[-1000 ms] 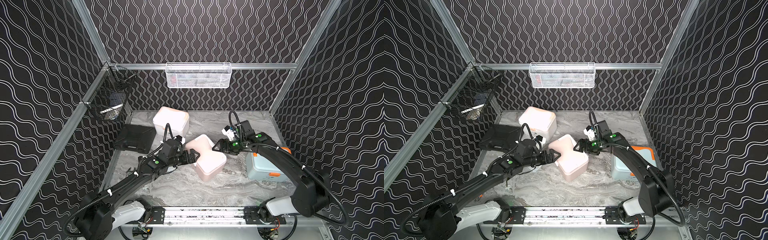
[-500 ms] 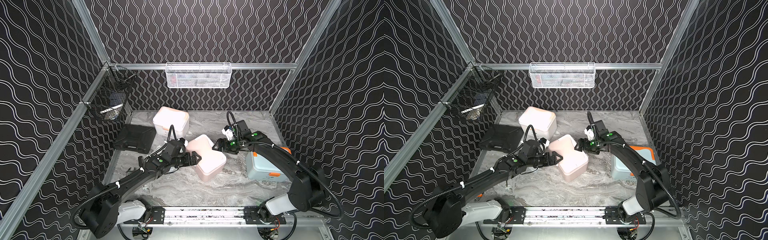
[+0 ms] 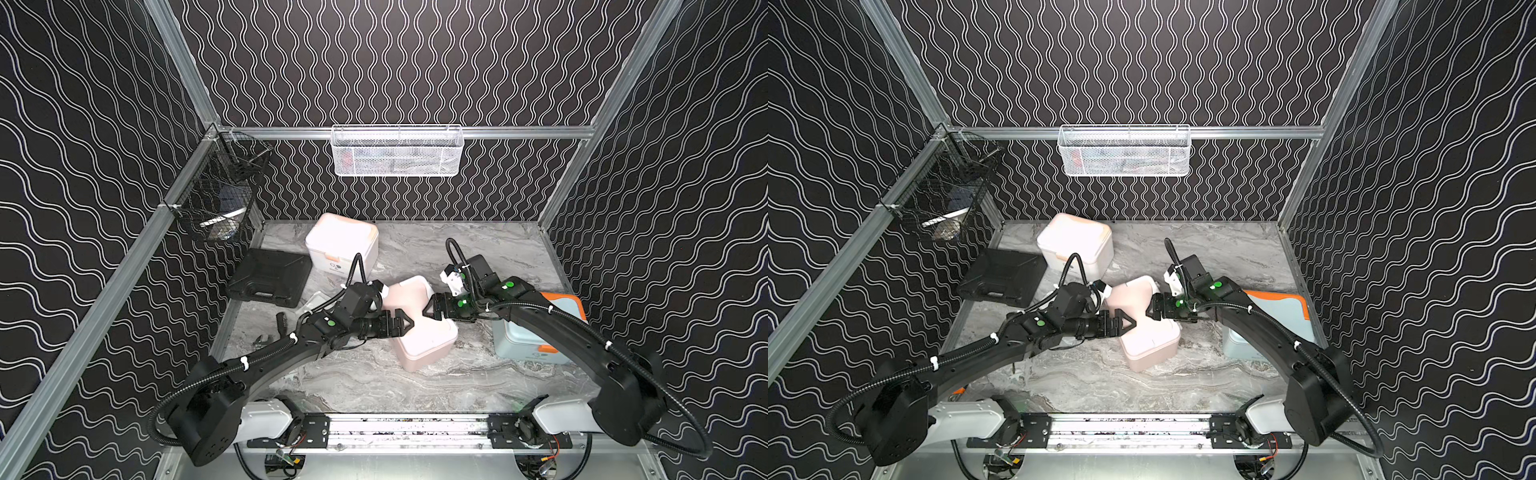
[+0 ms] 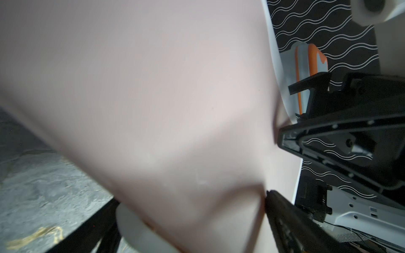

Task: Open first aid kits and take out gauze
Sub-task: Move the first aid kit to the center of the board.

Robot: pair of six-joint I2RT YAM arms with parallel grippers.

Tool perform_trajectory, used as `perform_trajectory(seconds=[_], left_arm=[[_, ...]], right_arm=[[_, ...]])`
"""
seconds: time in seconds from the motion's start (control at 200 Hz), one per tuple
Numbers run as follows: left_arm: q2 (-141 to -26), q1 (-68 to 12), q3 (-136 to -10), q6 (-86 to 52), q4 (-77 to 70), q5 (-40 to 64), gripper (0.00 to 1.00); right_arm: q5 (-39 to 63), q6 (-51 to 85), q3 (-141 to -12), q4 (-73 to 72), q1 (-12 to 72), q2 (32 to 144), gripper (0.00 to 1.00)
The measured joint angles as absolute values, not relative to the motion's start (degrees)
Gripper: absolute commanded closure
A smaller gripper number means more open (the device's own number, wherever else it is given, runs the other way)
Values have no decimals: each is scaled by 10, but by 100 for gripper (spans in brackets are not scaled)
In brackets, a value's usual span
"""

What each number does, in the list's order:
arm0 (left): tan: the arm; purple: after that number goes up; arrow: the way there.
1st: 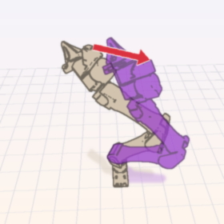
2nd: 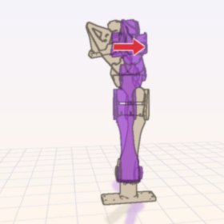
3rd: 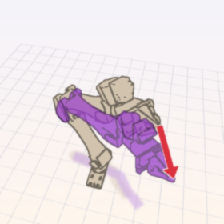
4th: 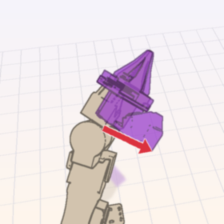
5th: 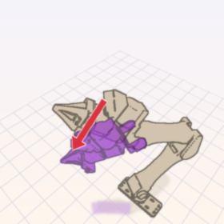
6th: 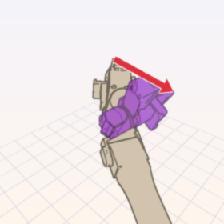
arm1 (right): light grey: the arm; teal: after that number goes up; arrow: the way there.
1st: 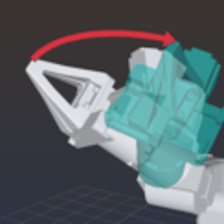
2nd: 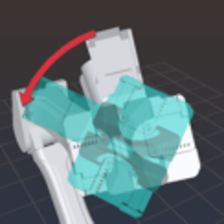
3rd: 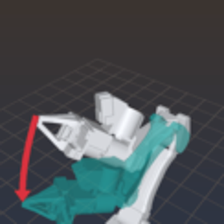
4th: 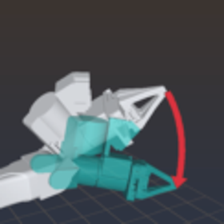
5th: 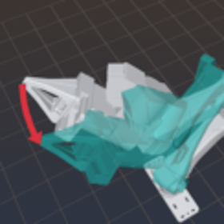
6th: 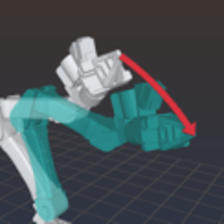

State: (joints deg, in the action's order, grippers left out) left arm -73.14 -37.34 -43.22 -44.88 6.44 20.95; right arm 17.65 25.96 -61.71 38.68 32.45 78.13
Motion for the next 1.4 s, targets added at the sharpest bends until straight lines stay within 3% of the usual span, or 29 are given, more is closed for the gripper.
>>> perform_trajectory(seconds=[0.41, 0.921, 1.401], left_arm=[[-719, -378, -444, -448, 76, 192, 1], [-696, -312, -451, -419, 106, 203, 1], [-826, -293, -500, -438, 23, 289, 1]], right_arm=[[115, 265, -631, 427, 326, 724, 12], [101, 265, -671, 443, 326, 709, 12], [134, 246, -752, 476, 335, 781, 37]])
